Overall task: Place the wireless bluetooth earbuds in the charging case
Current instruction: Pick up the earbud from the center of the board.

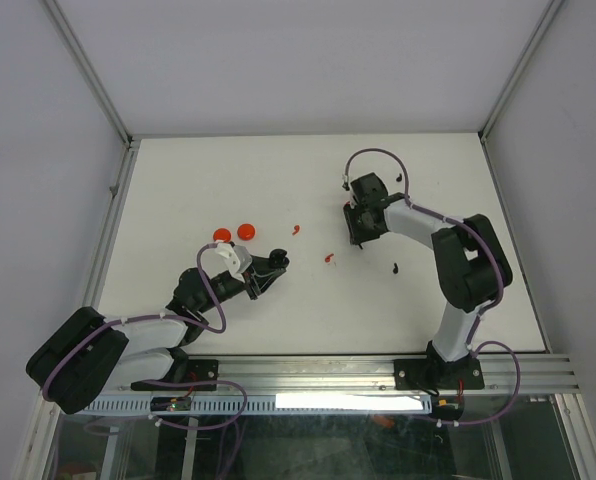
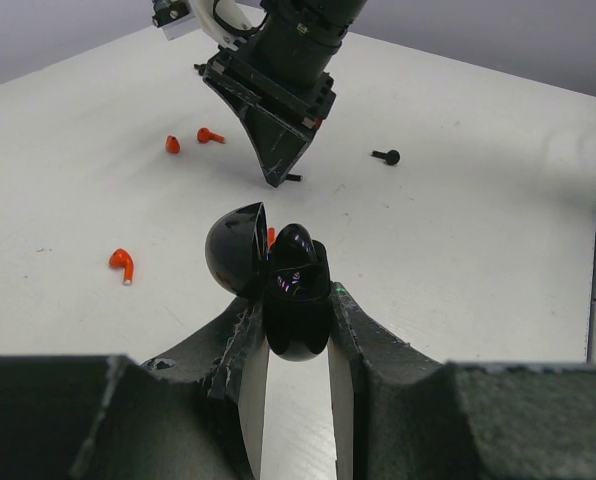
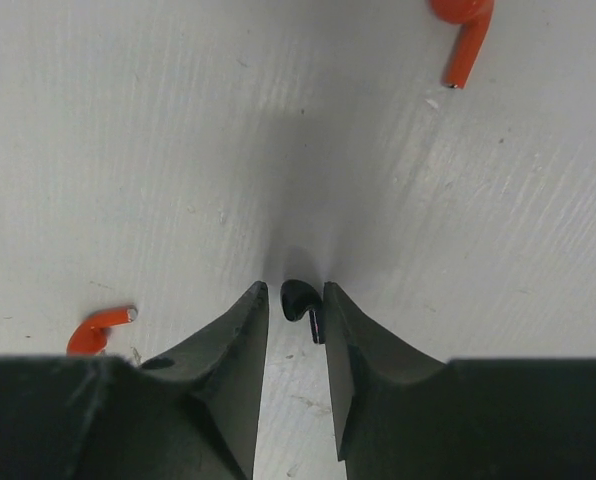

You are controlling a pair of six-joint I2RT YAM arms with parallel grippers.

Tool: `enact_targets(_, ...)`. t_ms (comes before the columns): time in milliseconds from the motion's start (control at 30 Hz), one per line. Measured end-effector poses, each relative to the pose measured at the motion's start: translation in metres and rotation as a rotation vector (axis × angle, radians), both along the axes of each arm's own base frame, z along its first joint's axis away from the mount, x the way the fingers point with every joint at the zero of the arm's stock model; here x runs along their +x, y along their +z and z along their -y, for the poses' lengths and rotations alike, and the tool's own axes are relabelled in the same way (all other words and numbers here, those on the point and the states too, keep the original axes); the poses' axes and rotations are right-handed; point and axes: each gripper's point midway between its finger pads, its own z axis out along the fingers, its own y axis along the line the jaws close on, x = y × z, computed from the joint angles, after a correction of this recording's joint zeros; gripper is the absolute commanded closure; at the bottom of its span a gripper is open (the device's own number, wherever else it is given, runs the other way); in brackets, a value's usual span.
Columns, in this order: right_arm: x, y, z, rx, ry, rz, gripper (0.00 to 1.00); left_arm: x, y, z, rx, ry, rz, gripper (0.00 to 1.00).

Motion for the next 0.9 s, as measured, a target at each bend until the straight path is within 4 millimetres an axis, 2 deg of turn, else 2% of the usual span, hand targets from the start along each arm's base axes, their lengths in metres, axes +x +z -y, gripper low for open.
enact_targets(167,-0.0051,-0.0031,0.0009,-0.027,0.015,-0.024,0.7,0.0002,0.0005,0.0002,-0.001,0.0,0.001,1.0)
enact_targets(500,0.002,-0.0045,0.0001,-0.081,0.019,-0.025,0.73,0.0005,0.0014,0.0004,-0.002,0.0,0.003,1.0)
enact_targets(900,0.0006,-0.0045,0.0,-0.152,0.038,-0.042,0.74,0.0002,0.0034,0.0002,-0.006,0.0,0.008,1.0)
